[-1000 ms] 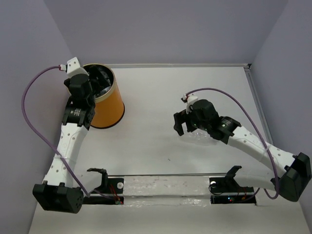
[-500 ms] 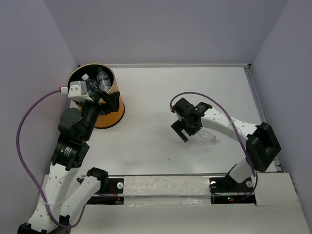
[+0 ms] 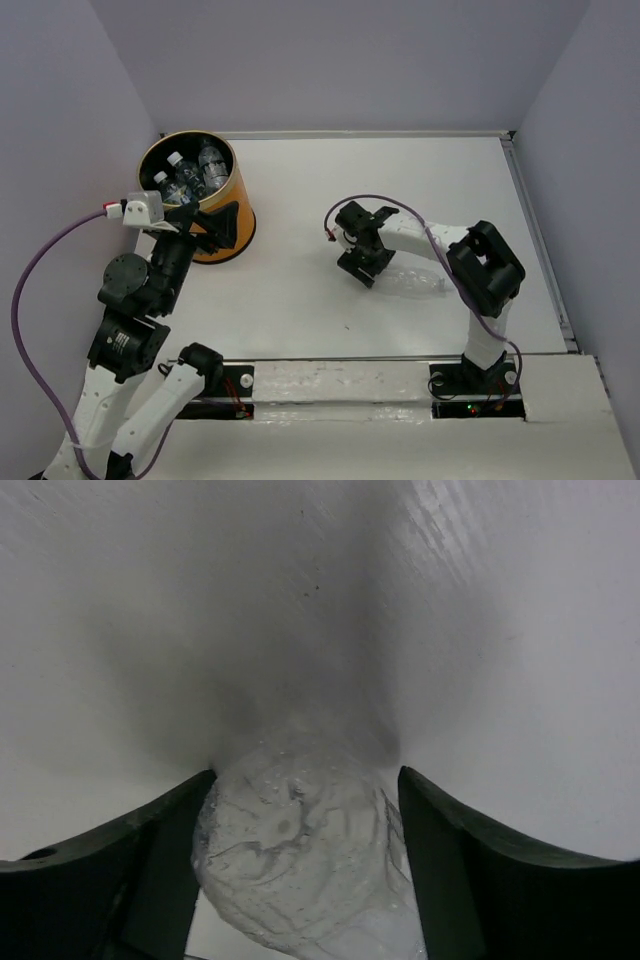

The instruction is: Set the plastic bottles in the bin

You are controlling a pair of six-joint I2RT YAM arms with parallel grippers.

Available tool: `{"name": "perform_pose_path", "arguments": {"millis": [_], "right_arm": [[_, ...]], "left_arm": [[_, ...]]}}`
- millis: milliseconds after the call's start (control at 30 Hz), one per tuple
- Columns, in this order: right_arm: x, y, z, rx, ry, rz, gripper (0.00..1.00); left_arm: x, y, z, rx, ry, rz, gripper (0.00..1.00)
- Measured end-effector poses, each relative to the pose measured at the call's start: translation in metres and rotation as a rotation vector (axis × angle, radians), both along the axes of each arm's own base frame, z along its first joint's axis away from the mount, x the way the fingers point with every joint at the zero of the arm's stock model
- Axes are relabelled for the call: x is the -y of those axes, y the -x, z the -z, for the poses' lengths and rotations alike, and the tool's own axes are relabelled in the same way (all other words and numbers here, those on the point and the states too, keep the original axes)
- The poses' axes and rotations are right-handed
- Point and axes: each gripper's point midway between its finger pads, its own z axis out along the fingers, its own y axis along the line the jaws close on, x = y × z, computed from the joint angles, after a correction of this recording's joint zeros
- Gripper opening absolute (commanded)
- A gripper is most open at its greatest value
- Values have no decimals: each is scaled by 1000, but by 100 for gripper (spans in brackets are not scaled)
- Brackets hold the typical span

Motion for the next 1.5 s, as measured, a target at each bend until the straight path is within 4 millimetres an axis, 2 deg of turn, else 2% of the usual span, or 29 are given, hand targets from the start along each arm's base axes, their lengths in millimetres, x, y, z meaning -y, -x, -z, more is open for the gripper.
{"name": "perform_pose_path", "arguments": {"millis": [100,233,300,367,500,567,600,667,700,800,867,933,1067,1133,1233,1333,1400,1467,1500], "right_arm": [[-2,-6,-2,11,-18,4,39],[-13,-22,-20,68,-71,4,30],[-24,-33,-41,111,-123,1,30],[-46,-47,-76,177,-218,-12,30],[-111,-74,-189,374,-515,-72,29],[-151,-82,-264,485,-732,-108,29],[-169,-82,-303,532,-855,-131,30],[-193,-76,-360,583,-1049,-166,29],[-206,-71,-398,615,-1174,-196,29],[-231,-61,-473,659,-1457,-267,29],[-247,-60,-504,665,-1613,-312,29],[-259,-60,-519,649,-1728,-337,29],[-295,-80,-509,560,-1905,-332,29],[-312,-93,-491,506,-1960,-311,29],[-334,-114,-446,403,-1985,-231,29],[-347,-129,-405,293,-1983,-119,29],[-352,-133,-389,258,-1985,-68,31],[-357,-132,-382,254,-1985,-44,37],[-359,-131,-381,263,-1982,-40,44]], "left_arm": [[-5,4,-4,17,5,-14,99],[-5,2,-2,12,-3,-19,99],[-5,2,-2,12,-3,-21,99],[-5,2,-3,14,-3,-21,99],[-7,2,-5,18,1,-28,99],[-10,2,-8,24,6,-45,99],[-13,4,-13,33,13,-56,99],[-18,6,-23,58,29,-79,99],[-23,10,-32,85,47,-94,99],[-38,27,-61,177,102,-129,99],[-49,41,-81,247,147,-149,99],[-58,53,-95,304,185,-166,99],[-66,60,-104,343,213,-183,99],[-66,60,-103,340,213,-186,99],[-66,58,-101,334,210,-189,99],[-65,56,-97,325,205,-190,99],[-64,53,-94,318,201,-190,99],[-62,51,-89,307,195,-190,99],[-62,50,-88,303,193,-190,99]]}}
